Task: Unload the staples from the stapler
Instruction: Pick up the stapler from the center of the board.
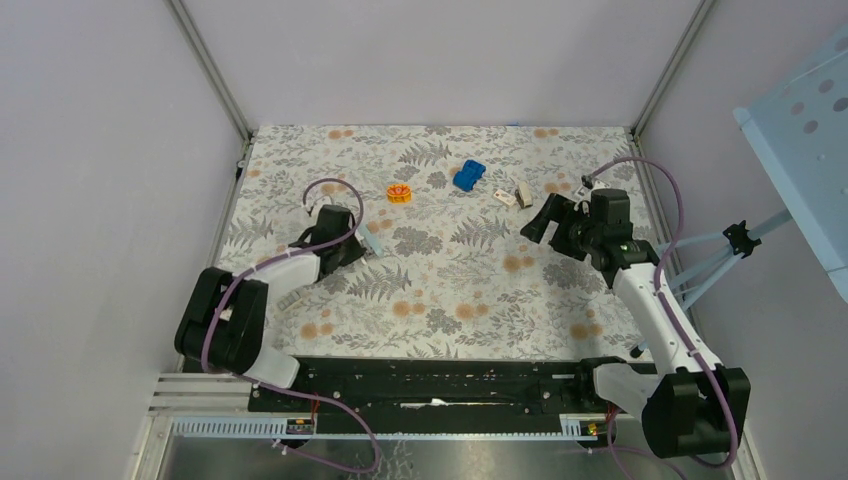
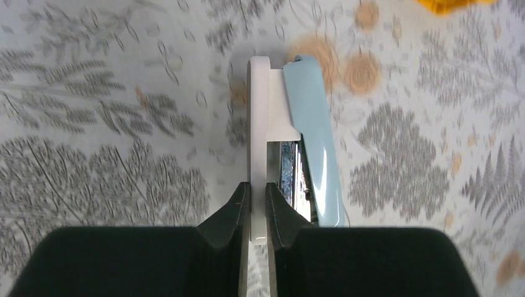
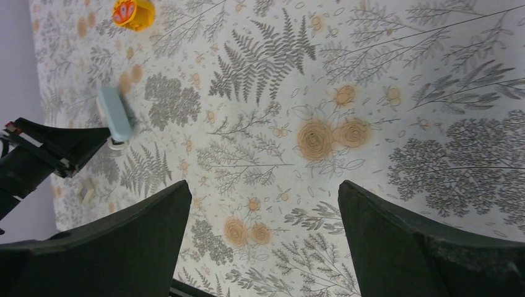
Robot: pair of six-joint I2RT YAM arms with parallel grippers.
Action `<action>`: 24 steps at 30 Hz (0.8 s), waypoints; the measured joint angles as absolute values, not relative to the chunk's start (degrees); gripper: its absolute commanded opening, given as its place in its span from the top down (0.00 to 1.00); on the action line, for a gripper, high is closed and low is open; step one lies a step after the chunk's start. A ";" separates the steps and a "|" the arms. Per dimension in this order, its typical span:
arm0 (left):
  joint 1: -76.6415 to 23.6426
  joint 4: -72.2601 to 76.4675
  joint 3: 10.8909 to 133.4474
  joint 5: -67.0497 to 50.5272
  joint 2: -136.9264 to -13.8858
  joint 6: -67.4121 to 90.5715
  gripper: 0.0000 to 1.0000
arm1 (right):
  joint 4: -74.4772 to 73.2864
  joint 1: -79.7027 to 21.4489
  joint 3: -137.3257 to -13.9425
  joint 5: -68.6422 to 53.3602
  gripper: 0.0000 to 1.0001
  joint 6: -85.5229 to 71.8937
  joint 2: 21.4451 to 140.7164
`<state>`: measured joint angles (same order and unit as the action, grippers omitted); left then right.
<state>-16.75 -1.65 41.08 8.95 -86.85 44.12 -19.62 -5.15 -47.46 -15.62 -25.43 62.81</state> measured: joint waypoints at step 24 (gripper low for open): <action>-35.18 18.55 23.11 -14.02 -73.82 40.42 1.00 | 10.74 -27.86 -25.39 -23.18 0.05 -47.83 58.63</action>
<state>-35.18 18.55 23.11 -14.02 -73.82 40.42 10.74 -27.86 -25.39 -23.18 -47.83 58.63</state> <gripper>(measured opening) 0.139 0.949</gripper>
